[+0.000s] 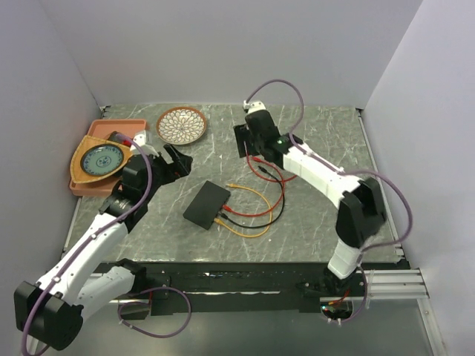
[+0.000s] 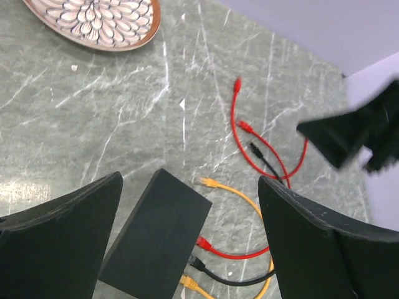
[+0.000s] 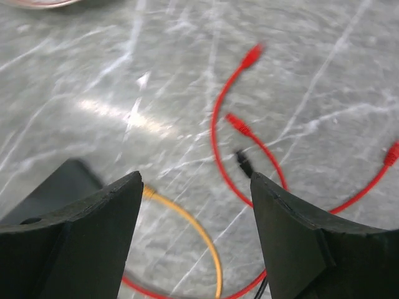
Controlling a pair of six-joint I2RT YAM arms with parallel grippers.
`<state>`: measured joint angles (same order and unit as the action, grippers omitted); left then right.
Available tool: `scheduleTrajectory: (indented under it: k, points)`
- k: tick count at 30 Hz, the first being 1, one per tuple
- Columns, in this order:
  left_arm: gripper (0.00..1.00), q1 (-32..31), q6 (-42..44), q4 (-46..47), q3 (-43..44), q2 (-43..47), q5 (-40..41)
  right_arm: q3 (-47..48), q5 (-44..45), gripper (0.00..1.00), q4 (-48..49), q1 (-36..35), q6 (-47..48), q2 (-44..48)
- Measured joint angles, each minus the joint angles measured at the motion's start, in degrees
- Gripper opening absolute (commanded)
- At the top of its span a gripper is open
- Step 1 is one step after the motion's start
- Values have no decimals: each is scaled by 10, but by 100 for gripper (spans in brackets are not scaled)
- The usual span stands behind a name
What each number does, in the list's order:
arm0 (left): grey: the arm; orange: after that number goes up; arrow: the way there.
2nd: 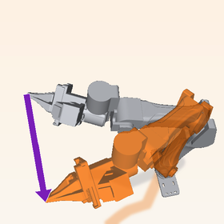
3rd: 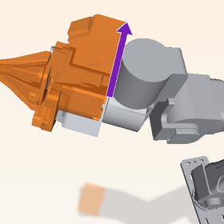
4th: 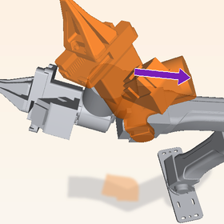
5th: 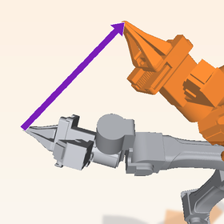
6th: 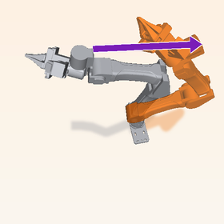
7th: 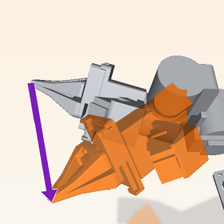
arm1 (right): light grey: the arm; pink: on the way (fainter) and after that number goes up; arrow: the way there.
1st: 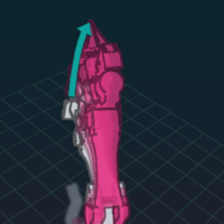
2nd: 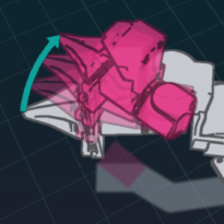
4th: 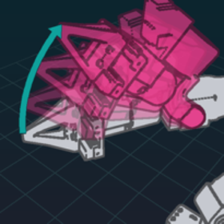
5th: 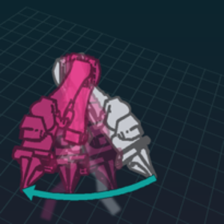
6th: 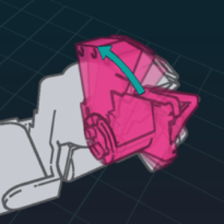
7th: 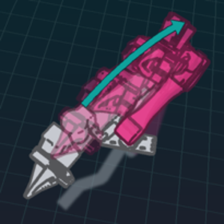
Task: Insert the plug into the switch port
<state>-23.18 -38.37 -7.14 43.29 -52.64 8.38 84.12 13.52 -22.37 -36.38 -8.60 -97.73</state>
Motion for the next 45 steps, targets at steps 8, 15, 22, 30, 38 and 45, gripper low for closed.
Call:
scheduleTrajectory:
  k: [8,15,22,30,38,45]
  points:
    - [96,0,-4,-5,0,-64,-14,248,62,77,-94,17,-46,-222]
    - [96,0,-11,5,-10,-73,-35,309,31,69,-140,39,-99,-307]
    - [96,0,-11,5,-10,-80,-46,311,-22,58,-137,85,-135,-320]
    - [96,0,-10,4,-10,-77,-54,341,-66,57,-144,90,-146,-401]
    - [96,0,-2,4,-10,-71,-56,390,-97,51,-164,88,-144,-426]
    - [96,0,-2,4,-11,-64,-60,462,-97,37,-218,85,-138,-469]
